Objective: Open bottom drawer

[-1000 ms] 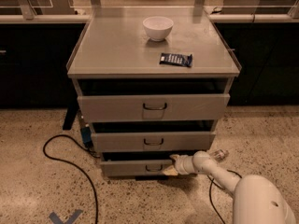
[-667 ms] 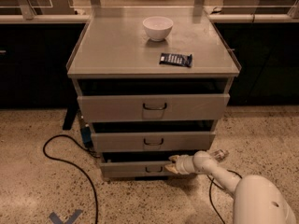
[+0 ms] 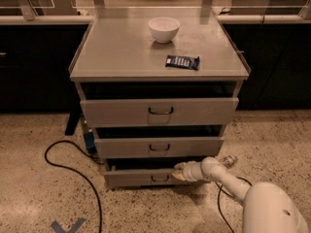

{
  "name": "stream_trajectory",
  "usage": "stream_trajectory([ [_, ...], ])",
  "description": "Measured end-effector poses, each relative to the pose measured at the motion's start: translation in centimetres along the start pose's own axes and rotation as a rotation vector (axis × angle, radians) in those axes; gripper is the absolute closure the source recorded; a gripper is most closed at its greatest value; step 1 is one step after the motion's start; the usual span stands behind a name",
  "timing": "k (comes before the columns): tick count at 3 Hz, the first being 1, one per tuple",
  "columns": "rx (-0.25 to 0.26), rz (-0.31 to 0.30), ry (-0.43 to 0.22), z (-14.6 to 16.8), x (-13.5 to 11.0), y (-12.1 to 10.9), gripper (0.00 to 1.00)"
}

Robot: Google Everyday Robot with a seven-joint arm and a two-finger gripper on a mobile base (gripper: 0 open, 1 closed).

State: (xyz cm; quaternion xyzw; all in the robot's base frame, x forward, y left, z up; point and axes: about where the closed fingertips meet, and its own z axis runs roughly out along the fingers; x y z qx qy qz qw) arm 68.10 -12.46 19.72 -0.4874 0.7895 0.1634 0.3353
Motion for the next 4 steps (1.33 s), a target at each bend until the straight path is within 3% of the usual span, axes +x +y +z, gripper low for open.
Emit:
stream_trajectory([
  [4, -0.044, 0.021, -0.027, -0.3, 0.1, 2.2, 1.00],
])
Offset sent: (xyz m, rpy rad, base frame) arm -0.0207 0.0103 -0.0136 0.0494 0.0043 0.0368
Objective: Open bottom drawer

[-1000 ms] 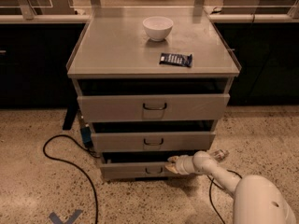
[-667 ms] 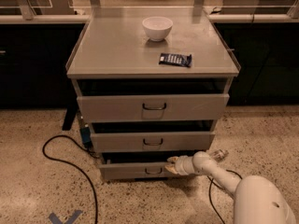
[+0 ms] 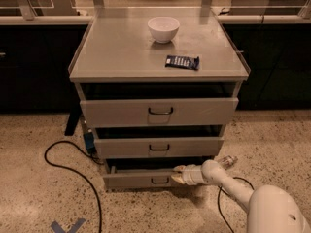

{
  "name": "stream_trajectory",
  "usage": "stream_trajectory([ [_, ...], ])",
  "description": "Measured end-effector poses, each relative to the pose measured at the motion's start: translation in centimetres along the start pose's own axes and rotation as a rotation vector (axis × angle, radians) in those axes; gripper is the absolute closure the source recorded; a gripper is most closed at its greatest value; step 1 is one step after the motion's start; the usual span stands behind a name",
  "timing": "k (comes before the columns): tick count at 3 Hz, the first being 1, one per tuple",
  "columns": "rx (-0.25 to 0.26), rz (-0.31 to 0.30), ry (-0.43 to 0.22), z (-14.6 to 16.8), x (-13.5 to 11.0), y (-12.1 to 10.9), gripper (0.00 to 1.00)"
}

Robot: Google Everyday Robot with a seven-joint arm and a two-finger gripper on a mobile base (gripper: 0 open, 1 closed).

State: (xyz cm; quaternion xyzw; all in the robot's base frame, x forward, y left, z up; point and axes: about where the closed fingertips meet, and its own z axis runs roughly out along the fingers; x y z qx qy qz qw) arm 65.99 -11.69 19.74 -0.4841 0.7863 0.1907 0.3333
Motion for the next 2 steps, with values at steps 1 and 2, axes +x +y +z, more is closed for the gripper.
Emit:
stream_trajectory([
  [1, -0.001, 0.008, -0.030, -0.81, 0.47, 1.14, 1.00],
  [2, -0.001, 0.008, -0.031, -1.15, 0.46, 1.23, 1.00],
])
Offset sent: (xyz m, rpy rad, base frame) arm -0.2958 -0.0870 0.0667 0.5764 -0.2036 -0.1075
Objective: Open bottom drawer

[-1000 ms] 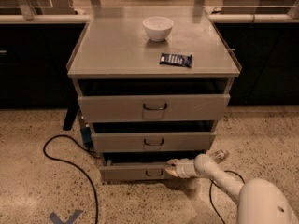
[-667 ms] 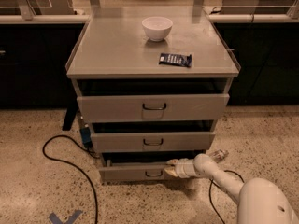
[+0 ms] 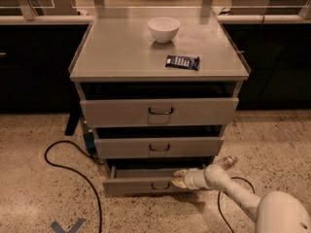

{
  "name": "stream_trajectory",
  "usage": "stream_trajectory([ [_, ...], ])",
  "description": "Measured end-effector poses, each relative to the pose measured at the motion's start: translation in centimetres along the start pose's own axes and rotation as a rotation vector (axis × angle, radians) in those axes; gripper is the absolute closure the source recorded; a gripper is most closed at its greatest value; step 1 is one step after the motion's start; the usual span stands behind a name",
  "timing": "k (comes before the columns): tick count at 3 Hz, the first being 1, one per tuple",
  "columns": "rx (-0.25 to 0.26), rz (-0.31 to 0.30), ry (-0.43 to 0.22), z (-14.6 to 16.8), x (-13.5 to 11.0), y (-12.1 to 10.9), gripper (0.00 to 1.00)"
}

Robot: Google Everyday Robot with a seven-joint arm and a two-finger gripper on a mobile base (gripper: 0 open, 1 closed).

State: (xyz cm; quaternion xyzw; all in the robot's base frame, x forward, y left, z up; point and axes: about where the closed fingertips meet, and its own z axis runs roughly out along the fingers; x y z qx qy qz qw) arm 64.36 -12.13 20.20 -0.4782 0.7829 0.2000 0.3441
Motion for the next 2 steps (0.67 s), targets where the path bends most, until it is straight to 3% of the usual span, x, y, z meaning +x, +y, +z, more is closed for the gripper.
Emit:
stream_trajectory([
  [1, 0.004, 0.013, -0.060, -1.9, 1.0, 2.4, 1.00],
  [2, -0.077, 0.002, -0.256, -3.3, -1.0, 11.8, 1.00],
])
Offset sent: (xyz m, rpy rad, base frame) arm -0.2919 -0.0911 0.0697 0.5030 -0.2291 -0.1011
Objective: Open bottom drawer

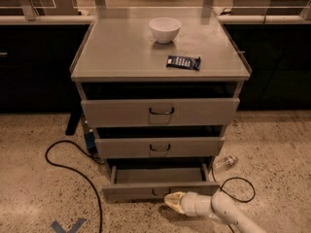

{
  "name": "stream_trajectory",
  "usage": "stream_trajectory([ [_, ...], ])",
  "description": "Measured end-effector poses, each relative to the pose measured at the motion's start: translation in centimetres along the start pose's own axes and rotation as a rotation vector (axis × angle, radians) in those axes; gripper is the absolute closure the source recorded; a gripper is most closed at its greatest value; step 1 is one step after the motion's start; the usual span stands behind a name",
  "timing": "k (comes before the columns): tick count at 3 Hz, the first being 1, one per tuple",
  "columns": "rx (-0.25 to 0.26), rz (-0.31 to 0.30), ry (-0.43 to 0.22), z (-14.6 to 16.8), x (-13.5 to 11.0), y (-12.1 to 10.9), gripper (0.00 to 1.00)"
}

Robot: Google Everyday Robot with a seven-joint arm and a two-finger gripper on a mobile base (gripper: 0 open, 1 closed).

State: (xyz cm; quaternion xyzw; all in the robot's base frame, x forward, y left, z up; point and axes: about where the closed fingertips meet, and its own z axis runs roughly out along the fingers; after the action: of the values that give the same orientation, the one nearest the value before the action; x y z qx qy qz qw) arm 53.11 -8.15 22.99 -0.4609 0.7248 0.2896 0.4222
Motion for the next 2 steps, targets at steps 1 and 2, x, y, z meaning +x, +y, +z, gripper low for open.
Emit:
stream_trajectory([
  [1, -0.034, -0.016, -0.127, -3.6, 0.3, 6.7, 1.00],
  [2, 0.029, -0.002, -0.134, -6.9, 1.9, 6.5, 0.82],
])
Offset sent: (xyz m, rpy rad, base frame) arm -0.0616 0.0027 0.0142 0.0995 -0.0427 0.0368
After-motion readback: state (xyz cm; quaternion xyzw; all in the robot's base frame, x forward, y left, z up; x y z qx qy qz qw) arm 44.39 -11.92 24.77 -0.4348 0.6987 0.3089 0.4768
